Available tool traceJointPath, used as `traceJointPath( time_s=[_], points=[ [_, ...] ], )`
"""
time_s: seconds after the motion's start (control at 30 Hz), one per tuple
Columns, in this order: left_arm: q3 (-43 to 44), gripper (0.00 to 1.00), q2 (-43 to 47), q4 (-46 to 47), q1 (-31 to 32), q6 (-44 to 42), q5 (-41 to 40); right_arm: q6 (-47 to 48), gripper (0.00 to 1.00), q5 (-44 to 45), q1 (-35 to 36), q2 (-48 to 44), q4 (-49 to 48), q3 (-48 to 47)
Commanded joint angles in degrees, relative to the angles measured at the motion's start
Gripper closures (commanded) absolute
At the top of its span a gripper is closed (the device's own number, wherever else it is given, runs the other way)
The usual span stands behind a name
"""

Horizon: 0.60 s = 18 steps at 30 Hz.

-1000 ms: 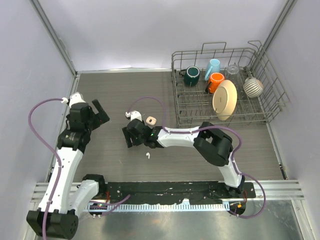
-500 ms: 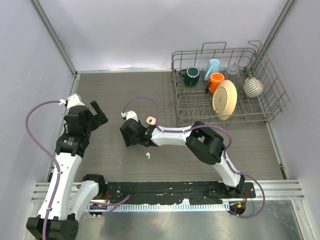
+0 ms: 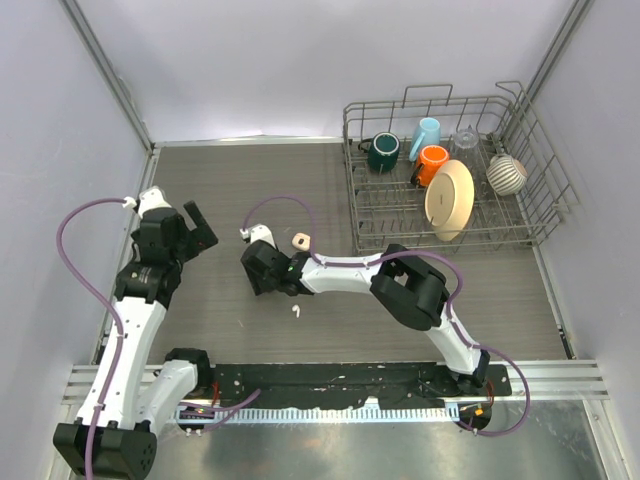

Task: Insert the wireless bluetooth earbuds into the charging case
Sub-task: Pick up the charging case at the center of the board.

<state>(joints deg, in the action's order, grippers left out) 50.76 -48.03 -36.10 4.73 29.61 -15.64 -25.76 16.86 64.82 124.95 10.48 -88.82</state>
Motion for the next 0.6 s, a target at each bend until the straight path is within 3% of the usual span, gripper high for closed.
traceJointPath(
  time_s=[0.0,0.2,0.37,0.53,0.57],
  points=[
    [0.6,0.00,-0.9,0.2,-0.2,0.2,0.1,0.9,0.59,1.4,0.4,0.6,0.9,-2.2],
    [1.3,0.00,-2.7,-0.6,-0.2,0.3,2.1,6.0,0.84,-1.1,0.4,-4.5,-2.0,0.8],
    [2.4,0.00,-4.1,-0.7,-0.2,-0.3,8.2,13.0,0.96,-5.2,0.3,-16.2,-14.2,11.9],
    [4.7,0.00,-6.4,1.3,-0.2,-4.1,29.1,22.1,0.98,-9.7,-0.4,-29.7,-15.7,19.3],
    [5.0,0.00,-6.9,2.0,-0.2,-4.3,36.5,23.3,0.99,-11.1,-0.7,-31.7,-15.2,20.1]
  ],
)
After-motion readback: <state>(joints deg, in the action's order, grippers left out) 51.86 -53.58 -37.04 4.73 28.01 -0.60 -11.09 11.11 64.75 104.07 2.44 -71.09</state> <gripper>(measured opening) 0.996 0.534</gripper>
